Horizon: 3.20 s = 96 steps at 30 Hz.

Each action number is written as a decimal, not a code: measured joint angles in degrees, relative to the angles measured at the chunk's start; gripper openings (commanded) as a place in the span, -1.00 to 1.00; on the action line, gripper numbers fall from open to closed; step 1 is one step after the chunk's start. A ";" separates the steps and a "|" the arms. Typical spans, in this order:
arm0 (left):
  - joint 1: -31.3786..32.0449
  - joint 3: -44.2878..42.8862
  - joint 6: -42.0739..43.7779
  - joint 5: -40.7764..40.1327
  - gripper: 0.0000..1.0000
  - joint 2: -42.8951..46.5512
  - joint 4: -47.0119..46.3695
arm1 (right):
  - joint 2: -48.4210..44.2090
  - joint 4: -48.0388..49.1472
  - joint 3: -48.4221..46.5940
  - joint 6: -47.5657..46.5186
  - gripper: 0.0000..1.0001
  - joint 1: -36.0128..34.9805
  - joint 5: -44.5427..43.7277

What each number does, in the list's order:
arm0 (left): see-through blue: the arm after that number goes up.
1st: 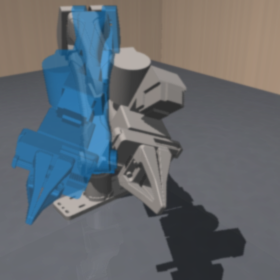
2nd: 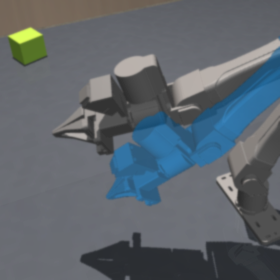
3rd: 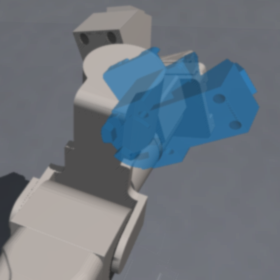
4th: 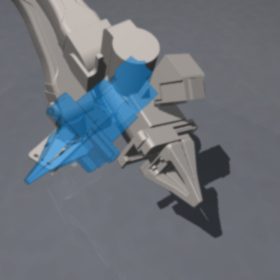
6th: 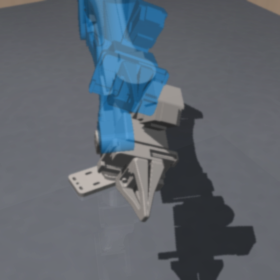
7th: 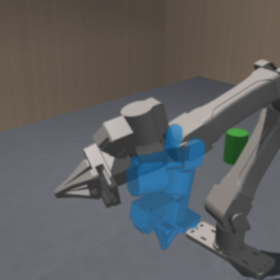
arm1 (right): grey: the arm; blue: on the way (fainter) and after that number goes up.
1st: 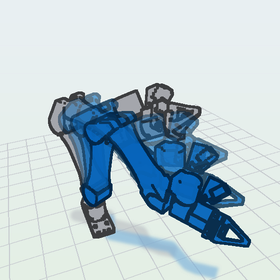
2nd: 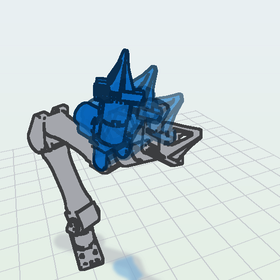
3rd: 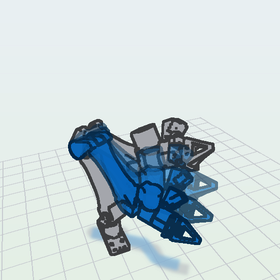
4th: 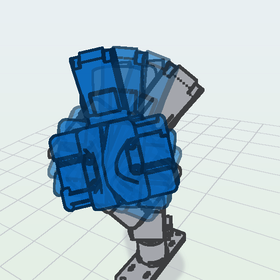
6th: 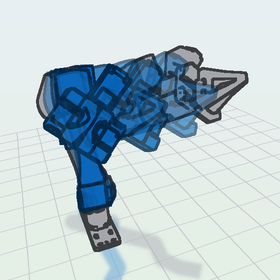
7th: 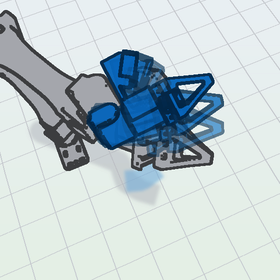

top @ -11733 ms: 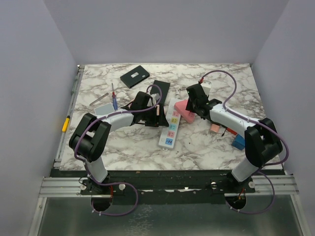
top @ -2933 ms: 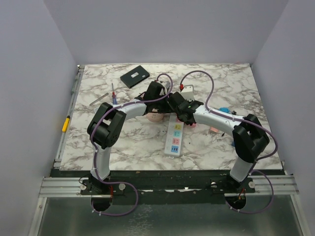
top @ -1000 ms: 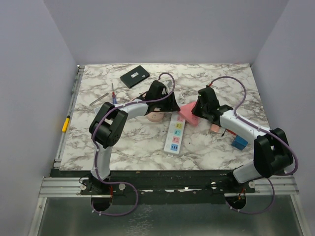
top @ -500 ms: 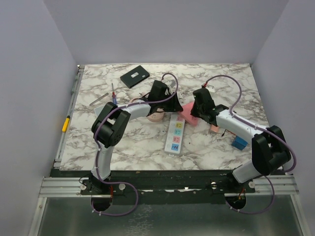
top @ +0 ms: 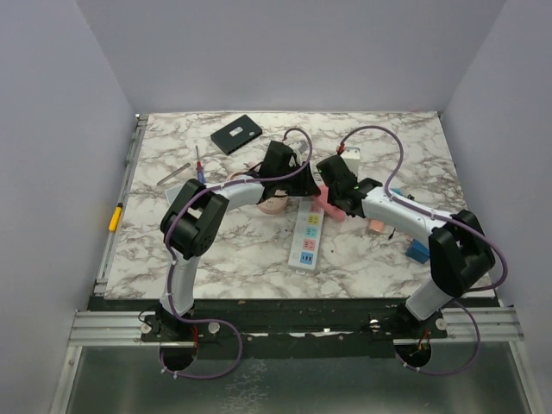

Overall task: Pull the plug off the socket
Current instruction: Remove the plug from the socket.

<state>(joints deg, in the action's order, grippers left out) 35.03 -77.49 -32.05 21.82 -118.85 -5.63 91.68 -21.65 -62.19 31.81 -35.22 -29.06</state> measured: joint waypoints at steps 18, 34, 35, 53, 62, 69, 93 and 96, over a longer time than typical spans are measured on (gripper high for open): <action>0.00 -0.09 -0.22 0.61 -0.35 0.07 -0.02 | 10.78 -13.42 -11.61 -4.37 -0.99 -9.46 -19.56; 0.57 -0.72 0.15 0.46 -0.38 -0.63 0.37 | 2.95 -9.33 -5.16 -1.33 -0.99 -6.23 -10.67; 0.63 -0.83 0.24 0.33 -0.38 -0.72 0.52 | 2.03 -8.41 -4.31 -0.85 -0.99 -5.44 -9.09; 2.03 -2.97 2.51 -2.62 -0.39 -2.38 1.01 | -6.27 2.23 6.03 6.29 -0.99 5.73 10.38; 2.34 -3.45 2.80 -3.28 -0.40 -2.78 0.66 | -7.98 5.22 8.48 8.33 -0.99 8.83 16.11; 2.49 -3.52 2.89 -3.74 -0.41 -2.78 0.63 | -8.90 7.28 10.23 9.97 -0.99 11.02 20.20; 3.23 -4.59 4.59 -5.22 -0.44 -3.34 0.79 | -12.59 16.55 17.68 14.86 -0.99 14.88 27.08; 3.34 -4.72 4.98 -5.53 -0.44 -3.34 1.01 | -12.96 17.33 18.38 15.37 -0.99 14.99 27.19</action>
<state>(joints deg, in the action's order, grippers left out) 38.37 -82.21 -27.07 16.29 -122.19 -4.62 78.72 -4.32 -43.81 47.18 -20.23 -1.87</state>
